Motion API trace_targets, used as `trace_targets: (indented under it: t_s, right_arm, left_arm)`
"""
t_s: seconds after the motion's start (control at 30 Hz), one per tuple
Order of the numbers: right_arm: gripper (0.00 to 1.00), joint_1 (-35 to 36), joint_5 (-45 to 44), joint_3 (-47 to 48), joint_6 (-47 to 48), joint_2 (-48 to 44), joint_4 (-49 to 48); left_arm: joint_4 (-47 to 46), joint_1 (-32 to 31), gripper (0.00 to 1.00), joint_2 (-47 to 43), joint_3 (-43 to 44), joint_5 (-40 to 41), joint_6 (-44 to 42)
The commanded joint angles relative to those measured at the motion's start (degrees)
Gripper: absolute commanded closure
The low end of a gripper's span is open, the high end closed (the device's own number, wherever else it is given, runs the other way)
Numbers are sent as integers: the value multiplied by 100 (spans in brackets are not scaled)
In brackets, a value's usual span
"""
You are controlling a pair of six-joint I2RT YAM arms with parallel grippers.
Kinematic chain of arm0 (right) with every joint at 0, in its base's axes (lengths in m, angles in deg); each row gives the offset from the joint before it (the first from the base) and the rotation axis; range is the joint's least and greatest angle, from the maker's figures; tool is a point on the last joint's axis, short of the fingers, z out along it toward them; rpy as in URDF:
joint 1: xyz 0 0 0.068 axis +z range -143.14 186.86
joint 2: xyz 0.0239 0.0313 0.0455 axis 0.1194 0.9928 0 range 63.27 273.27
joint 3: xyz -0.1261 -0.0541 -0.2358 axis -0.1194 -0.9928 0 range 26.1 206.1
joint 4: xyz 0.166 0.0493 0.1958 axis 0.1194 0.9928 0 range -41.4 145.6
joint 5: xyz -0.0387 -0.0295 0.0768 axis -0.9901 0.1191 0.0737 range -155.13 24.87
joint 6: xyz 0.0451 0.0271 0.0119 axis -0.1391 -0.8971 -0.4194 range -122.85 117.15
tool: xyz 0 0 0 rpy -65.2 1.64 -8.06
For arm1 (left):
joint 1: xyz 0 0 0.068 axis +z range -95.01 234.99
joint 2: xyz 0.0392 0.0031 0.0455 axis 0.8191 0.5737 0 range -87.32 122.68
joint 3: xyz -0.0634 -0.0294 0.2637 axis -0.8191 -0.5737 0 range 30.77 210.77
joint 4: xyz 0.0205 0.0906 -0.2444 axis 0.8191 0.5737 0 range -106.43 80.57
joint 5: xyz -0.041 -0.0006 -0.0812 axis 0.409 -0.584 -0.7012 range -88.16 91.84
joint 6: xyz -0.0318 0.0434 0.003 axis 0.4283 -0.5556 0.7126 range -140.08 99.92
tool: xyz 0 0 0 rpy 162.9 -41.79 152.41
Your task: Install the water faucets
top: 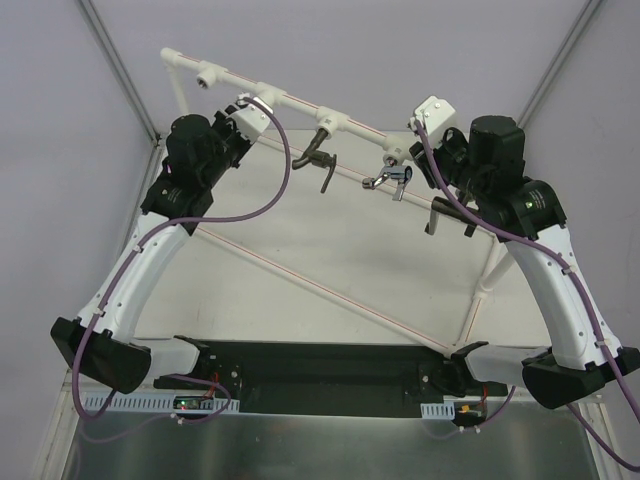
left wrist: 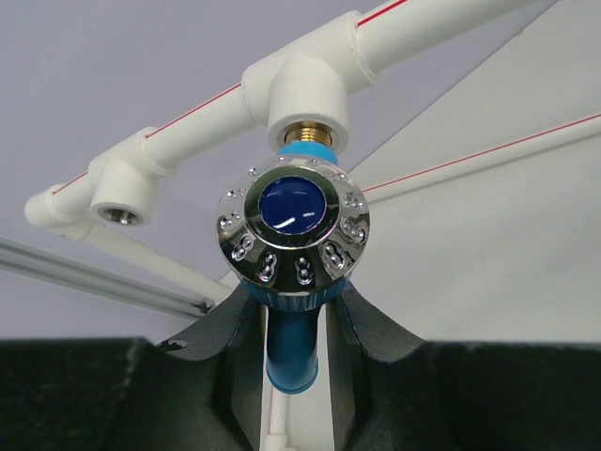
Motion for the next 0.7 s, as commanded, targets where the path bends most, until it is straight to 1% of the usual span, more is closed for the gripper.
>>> trace_targets:
  t_s: [0.0,0.4,0.6,0.67]
  right_arm:
    - [99,325,738,-98,-383,-152,254]
    - [99,325,747,-125,-356,-161,219]
    - [99,325,738,-160,-321,-187,201]
    - [99,325,738,-160,-313,-187,192]
  left_arm:
    - [-345,-245,100,530,-270,-19,-809]
    - [-345,-702,100,732,-534,710,-1951]
    - [-362,-904,100,855,-640,1220,-2584]
    - [-388,-939,100,873,-692,1325,-2673]
